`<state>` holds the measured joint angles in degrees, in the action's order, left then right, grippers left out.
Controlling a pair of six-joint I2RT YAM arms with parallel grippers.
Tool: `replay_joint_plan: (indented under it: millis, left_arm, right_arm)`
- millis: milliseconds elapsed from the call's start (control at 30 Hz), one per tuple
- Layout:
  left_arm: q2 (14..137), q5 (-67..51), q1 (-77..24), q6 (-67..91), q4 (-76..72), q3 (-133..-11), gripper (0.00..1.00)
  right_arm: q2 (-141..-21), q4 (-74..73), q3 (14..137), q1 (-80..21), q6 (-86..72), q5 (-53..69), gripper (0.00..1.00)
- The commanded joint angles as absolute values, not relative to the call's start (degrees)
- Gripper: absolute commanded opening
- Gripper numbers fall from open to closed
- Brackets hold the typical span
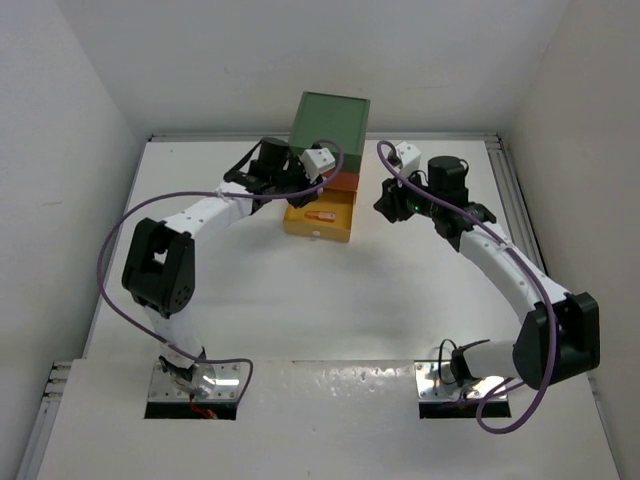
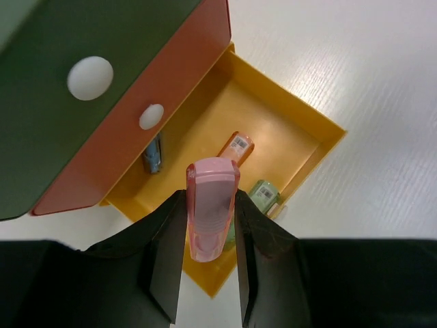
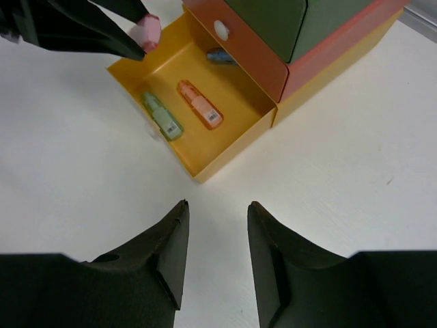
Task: Sort the stationery into containers
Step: Place the pen in the drawer.
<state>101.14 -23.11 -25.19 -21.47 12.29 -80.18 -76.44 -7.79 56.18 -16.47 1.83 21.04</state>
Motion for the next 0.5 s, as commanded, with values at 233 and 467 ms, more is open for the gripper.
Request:
replay_joint_plan:
  millis: [233, 467]
  left_arm:
    - [98.09, -23.81, -25.84, -22.31, 7.11, -80.6, 0.52]
    - [90.01, -26.81, -23.47, -25.13, 9.4, -71.9, 0.58]
  right_arm:
    - [-79.71, -2.12, 64.42, -15.03, -2.89, 18.81, 0.35]
    - [-87.62, 3.08, 75.14, -15.47, -6.76, 17.4, 0.34]
